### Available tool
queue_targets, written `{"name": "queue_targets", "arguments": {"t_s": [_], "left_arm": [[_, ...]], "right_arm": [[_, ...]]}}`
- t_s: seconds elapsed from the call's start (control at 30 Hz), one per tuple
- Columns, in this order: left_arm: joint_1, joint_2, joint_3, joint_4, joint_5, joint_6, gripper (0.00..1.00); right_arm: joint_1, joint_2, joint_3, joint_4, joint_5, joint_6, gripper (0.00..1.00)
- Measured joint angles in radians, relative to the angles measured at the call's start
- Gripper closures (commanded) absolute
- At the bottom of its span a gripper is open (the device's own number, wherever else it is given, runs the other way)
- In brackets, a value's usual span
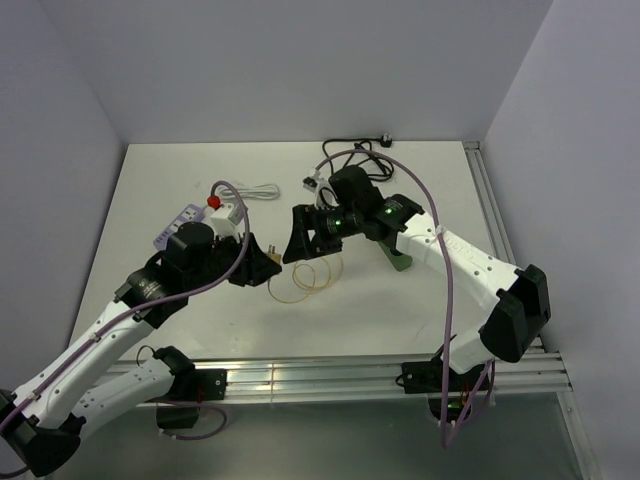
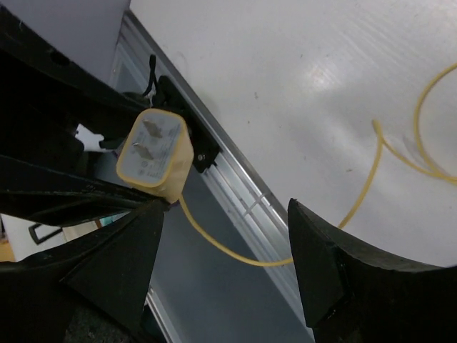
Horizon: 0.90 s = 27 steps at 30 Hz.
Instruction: Insert the plug
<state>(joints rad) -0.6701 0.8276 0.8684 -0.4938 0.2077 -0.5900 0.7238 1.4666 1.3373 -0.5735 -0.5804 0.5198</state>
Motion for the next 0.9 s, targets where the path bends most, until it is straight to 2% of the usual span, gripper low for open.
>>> {"name": "queue_targets", "arguments": {"t_s": [0.37,0.57,0.9], "left_arm": [[-0.047,0.041,0.001,-0.012,-0.064,0.054,1.0],[-0.075,0.042,0.001,-0.011,-0.073,0.056,1.0],[-0.122,0.043,0.002,-0.006,-0.101,0.056,1.0]], "right_arm": [[0.027,0.018,0.07,-0.033,-0.032,0.008,0.27],[0.049,0.084,0.101,-0.032,-0.034,0.011,0.32],[0.063,0.114,0.104,-0.028,-0.077,0.022,0.51]]}}
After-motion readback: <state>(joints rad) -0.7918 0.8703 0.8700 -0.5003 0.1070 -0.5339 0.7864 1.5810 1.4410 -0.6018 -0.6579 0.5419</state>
